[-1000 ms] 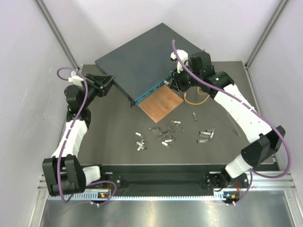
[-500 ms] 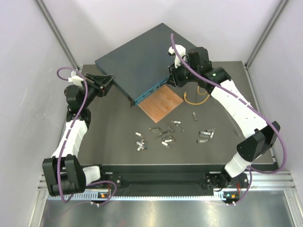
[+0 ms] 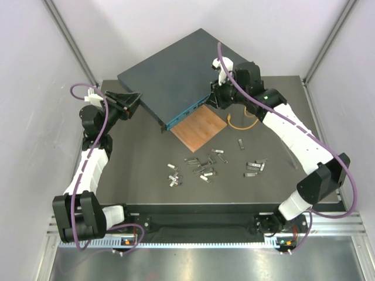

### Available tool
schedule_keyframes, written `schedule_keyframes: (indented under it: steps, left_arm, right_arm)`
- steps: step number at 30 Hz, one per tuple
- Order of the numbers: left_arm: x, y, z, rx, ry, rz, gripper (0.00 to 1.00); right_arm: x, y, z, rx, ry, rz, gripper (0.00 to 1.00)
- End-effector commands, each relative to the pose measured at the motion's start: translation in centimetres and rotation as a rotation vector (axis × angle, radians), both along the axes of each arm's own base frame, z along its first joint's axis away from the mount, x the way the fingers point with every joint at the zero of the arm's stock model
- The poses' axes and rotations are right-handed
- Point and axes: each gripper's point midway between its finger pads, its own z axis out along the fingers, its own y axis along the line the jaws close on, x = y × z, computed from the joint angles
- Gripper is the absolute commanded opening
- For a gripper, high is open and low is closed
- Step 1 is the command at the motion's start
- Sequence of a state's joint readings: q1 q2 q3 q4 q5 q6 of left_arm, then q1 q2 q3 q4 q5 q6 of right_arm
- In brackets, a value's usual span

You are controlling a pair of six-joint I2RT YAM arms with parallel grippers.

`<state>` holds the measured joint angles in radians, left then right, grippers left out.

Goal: Insert the plug into the switch port

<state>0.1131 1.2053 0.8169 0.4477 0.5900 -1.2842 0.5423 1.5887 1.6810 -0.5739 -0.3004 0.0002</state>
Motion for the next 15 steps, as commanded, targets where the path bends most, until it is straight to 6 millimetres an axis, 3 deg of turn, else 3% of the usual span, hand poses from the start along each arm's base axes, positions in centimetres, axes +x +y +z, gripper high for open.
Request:
schedule_keyframes:
  steps: [1, 15]
  left_arm:
    - [-0.1, -2.4, 1.4, 0.061, -0.098, -0.089, 0.0]
    - [-0.5, -2.4, 1.0, 0.064, -0.097, -0.09, 0.0]
  right_arm:
    - [1.5, 1.7, 2.4, 0.112, -0.102, -0.025, 0.22]
    - [2.9, 3.1, 2.5, 0.193, -0.082, -0.053, 0.18]
